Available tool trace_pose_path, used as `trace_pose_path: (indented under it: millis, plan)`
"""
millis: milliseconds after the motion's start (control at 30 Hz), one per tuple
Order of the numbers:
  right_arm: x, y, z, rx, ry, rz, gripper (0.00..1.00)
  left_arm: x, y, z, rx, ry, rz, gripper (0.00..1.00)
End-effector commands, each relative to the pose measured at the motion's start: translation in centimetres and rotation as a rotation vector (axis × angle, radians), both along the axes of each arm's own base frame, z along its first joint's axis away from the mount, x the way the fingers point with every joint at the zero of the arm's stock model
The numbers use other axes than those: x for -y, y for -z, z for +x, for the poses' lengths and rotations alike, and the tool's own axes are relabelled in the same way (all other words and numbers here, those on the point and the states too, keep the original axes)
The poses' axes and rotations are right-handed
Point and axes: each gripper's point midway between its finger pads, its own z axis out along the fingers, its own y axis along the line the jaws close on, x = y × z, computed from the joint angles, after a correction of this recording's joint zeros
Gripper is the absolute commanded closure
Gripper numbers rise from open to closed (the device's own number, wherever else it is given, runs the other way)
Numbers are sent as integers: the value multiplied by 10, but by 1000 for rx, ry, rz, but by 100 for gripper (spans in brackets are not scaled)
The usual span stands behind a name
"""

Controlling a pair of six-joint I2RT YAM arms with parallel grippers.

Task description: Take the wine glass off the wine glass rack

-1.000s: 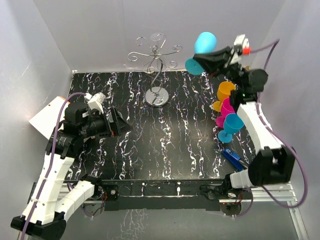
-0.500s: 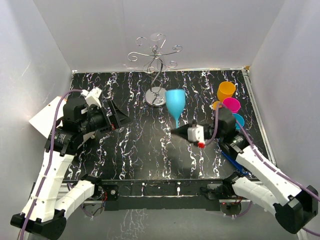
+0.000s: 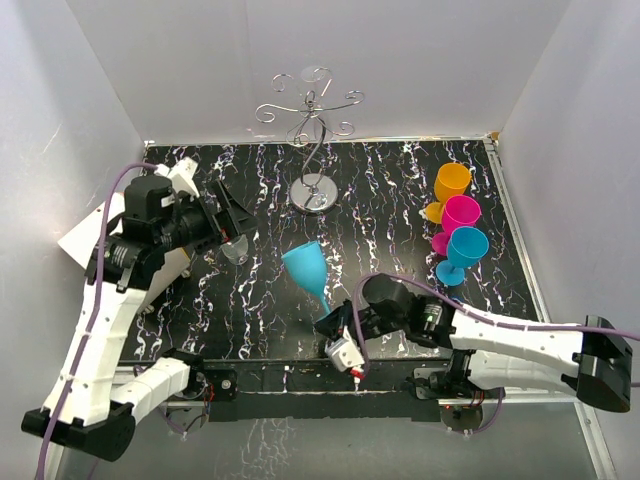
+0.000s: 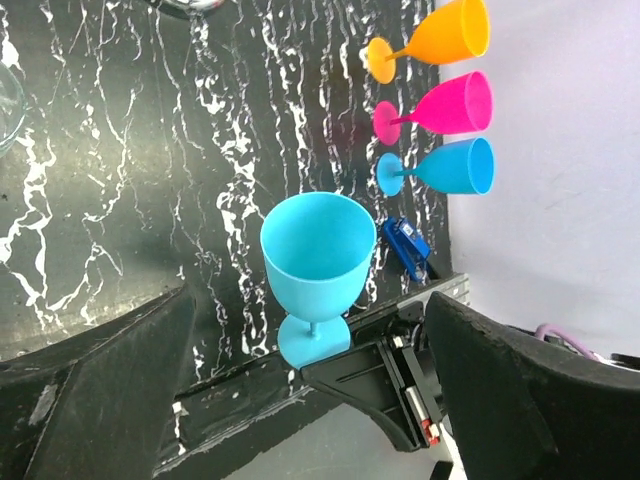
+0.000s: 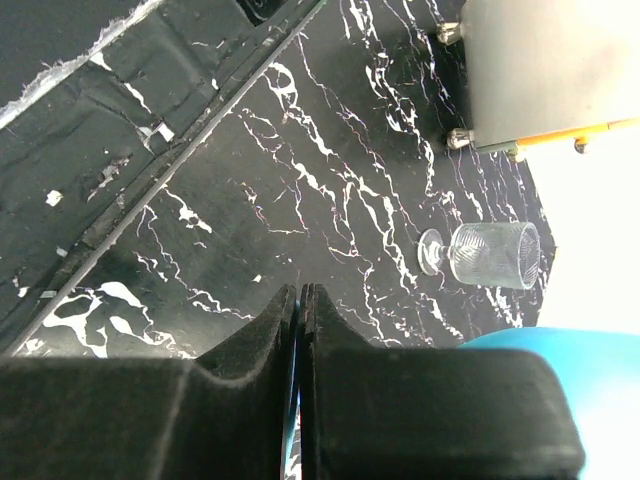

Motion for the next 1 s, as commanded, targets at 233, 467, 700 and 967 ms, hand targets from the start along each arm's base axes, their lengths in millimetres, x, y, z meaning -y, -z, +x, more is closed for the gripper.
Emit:
trace_pose_path:
  millis: [233, 467, 700, 967]
  plan:
    - [-49, -41, 10, 316, -31, 105, 100, 22, 51, -12, -215, 199, 3, 10]
    - [-63, -57, 23, 393, -6, 141, 100, 26, 71, -16, -285, 242, 0, 28]
    - [-72, -64, 33, 449, 21, 154, 100, 32, 72, -16, -287, 271, -23, 58]
    - [-75, -53, 51, 441, 35, 123, 81, 30, 64, -9, -266, 256, -9, 100]
